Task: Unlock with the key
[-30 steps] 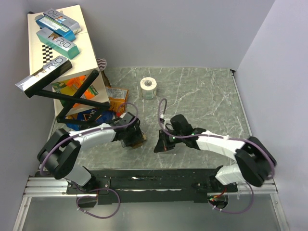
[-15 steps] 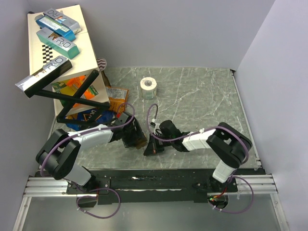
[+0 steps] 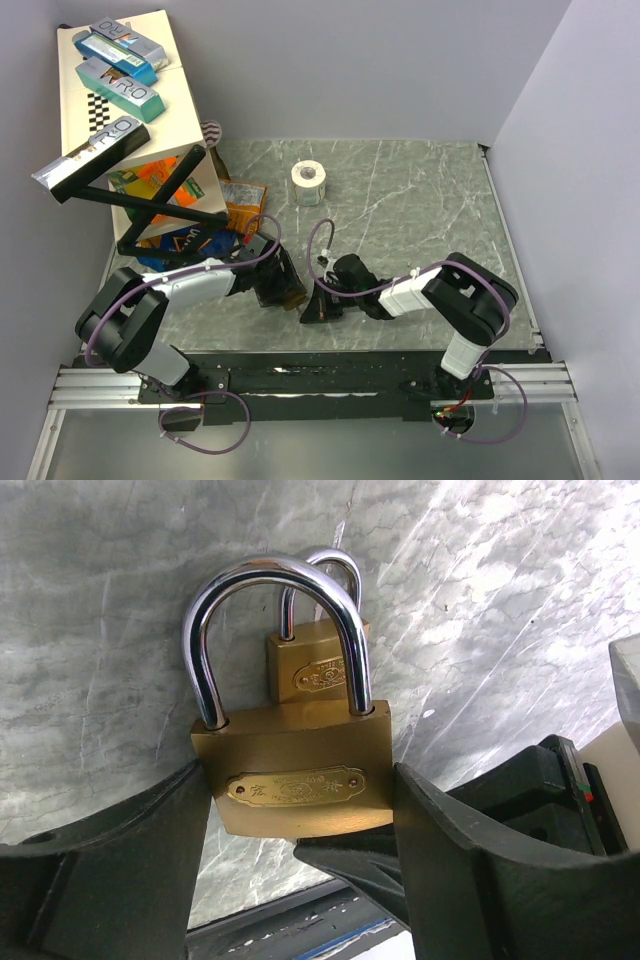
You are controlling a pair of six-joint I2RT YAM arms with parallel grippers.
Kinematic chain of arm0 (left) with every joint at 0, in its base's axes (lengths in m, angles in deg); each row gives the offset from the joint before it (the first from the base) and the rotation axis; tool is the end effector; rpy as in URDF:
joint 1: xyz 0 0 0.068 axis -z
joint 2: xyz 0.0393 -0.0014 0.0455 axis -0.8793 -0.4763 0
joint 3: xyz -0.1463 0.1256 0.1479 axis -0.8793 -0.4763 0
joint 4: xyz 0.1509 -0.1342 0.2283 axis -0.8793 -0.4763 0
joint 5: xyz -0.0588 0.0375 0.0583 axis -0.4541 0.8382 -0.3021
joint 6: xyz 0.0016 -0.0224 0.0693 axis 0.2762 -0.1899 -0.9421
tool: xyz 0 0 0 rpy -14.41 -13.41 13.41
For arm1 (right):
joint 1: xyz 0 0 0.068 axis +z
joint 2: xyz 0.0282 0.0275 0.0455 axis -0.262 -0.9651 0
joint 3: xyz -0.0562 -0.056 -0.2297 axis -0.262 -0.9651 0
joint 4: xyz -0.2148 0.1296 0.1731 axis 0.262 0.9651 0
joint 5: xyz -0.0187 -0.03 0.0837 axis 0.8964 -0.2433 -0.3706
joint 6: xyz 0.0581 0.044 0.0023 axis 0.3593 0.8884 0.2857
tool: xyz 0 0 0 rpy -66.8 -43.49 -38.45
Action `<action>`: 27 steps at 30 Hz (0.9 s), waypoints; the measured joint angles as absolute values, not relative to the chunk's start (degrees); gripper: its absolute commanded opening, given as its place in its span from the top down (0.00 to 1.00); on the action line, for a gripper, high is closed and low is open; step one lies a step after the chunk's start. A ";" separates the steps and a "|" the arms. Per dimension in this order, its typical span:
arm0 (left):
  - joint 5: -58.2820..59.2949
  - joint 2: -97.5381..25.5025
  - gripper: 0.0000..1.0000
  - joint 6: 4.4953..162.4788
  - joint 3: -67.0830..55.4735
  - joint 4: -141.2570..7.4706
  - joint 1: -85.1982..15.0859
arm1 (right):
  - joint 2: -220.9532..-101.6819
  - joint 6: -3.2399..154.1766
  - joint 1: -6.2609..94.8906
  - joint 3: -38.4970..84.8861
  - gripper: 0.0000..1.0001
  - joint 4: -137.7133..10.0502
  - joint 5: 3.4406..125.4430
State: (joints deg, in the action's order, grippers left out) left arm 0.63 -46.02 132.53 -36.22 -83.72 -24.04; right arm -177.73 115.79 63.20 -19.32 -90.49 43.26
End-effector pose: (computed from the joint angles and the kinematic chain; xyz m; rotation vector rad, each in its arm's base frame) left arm 0.2513 -0.2038 0.0745 -0.5045 2.7488 -0.7279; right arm 0.1990 0.2649 0.0295 -0.3366 2.5455 1.3525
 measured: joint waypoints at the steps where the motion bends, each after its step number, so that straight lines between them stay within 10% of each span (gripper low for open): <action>1: 0.54 -46.08 0.99 132.51 -36.22 -83.67 -24.10 | -177.73 115.81 63.20 -19.62 1.00 -91.17 43.20; 27: -0.71 -46.80 0.99 131.54 -35.74 -83.65 -24.41 | -175.85 116.16 63.00 -21.35 1.00 -95.74 41.97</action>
State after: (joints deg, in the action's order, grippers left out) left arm -0.71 -46.80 131.54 -35.74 -83.65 -24.41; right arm -175.85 116.16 63.00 -21.35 -95.74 41.97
